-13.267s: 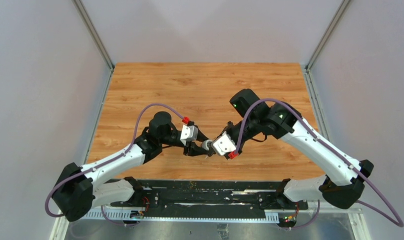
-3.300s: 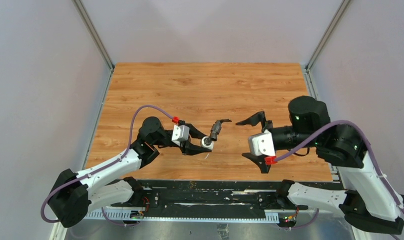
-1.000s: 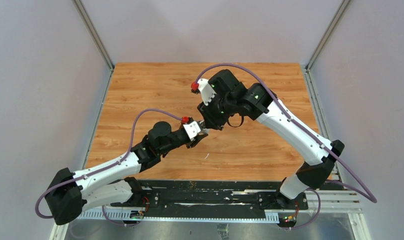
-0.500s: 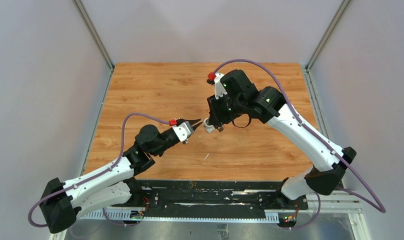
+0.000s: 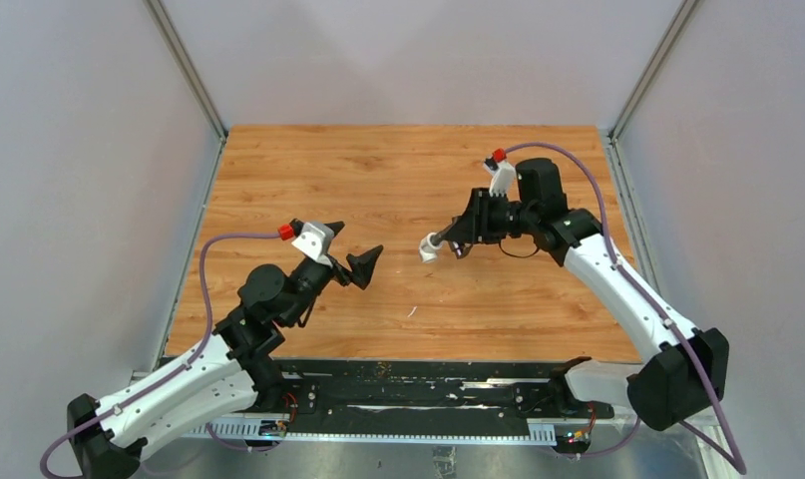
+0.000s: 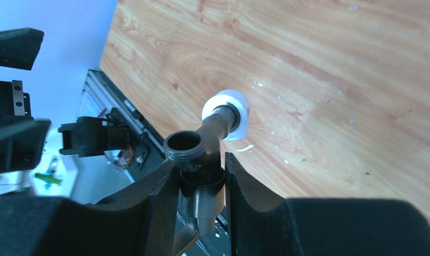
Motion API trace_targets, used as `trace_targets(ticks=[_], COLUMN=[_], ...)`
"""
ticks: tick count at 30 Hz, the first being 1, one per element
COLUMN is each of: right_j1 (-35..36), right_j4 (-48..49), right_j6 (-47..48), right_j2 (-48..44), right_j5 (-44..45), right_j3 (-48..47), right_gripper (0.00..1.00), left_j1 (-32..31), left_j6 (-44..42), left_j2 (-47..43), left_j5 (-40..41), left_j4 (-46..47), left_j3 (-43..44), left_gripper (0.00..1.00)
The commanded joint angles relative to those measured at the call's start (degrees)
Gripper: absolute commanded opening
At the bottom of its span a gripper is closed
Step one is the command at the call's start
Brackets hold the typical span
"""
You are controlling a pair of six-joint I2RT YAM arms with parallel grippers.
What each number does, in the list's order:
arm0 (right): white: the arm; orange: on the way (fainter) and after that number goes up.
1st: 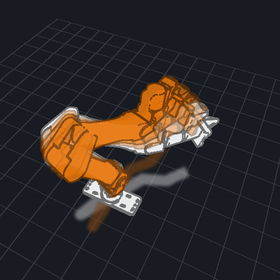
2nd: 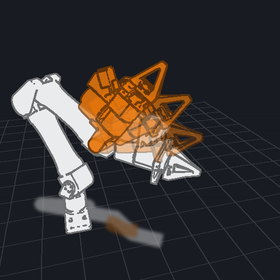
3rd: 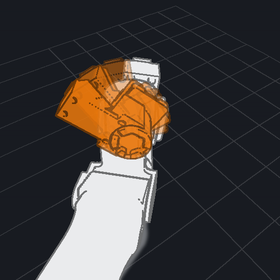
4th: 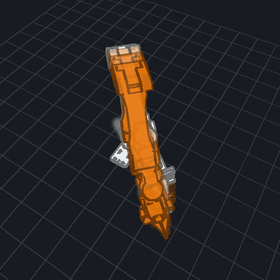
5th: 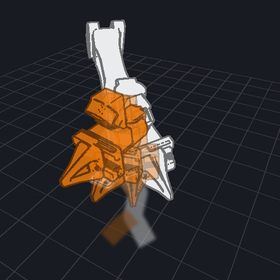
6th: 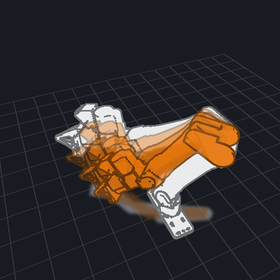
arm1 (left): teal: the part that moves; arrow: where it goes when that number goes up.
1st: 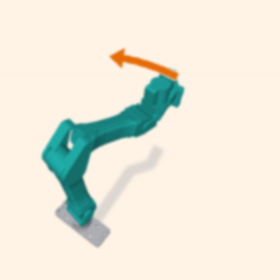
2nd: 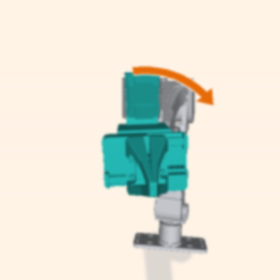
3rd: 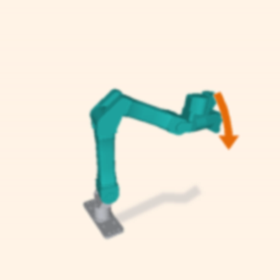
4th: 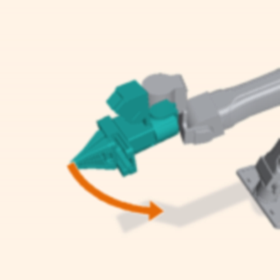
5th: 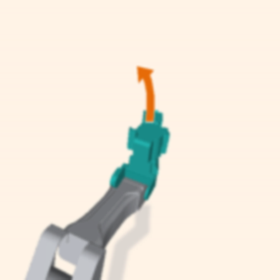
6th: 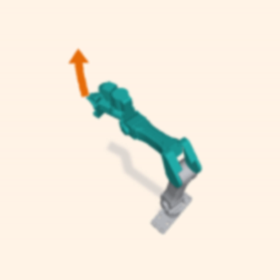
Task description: Install the water faucets
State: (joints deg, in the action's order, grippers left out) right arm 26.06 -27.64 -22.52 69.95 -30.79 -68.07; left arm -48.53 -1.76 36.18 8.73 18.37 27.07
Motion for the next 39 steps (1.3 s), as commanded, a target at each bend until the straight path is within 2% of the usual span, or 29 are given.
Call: trace_targets(ticks=[1, 3, 5, 10, 14, 16, 23, 25, 28, 39], right_j1=[-4.9, -5.5, -5.7, -6.0, -5.9, -5.9, -6.0, -6.0, -6.0, -8.5], right_j4=[23.2, 28.7, 34.5, 56.8, 68.5, 71.1, 67.9, 70.3, 70.1, 54.2], right_j6=[-11.8, -14.2, -16.2, -26.0, -30.8, -31.0, -28.7, -30.2, -30.0, -20.6], right_j2=[0.9, 3.7, 8.0, 20.4, 28.9, 31.8, 40.4, 42.1, 42.3, 41.3], right_j5=[-18.4, -20.2, -23.5, -27.8, -28.8, -29.1, -28.5, -29.1, -28.3, -25.0], right_j3=[10.1, 12.2, 14.0, 17.7, 17.5, 16.9, 15.0, 15.5, 15.9, 14.4], right_gripper=[0.00, 0.00, 0.00, 0.00, 0.00, 0.00, 0.00, 0.03, 0.10, 0.46], left_j1=[0.1, 0.7, 2.4, 6.1, 6.5, 6.6, 6.7, 6.7, 6.7, 6.7], left_j6=[17.0, 20.8, 25.3, 28.2, 28.2, 28.3, 28.3, 28.0, 27.8, 27.3], left_j2=[1.7, 4.7, 7.6, 11.9, 12.1, 12.1, 11.4, 11.2, 11.0, 9.7], left_j5=[22.0, 26.5, 26.3, 21.1, 19.8, 20.0, 20.1, 20.4, 20.4, 20.2], left_j4=[-16.4, -24.6, -27.2, -24.2, -22.5, -22.6, -23.4, -23.5, -23.7, -24.7], left_j3=[5.0, 7.9, 9.3, 7.7, 6.9, 6.8, 6.7, 6.8, 6.6, 6.2], left_gripper=[1.00, 1.00, 1.00, 1.00, 1.00, 1.00, 1.00, 1.00, 1.00, 1.00])
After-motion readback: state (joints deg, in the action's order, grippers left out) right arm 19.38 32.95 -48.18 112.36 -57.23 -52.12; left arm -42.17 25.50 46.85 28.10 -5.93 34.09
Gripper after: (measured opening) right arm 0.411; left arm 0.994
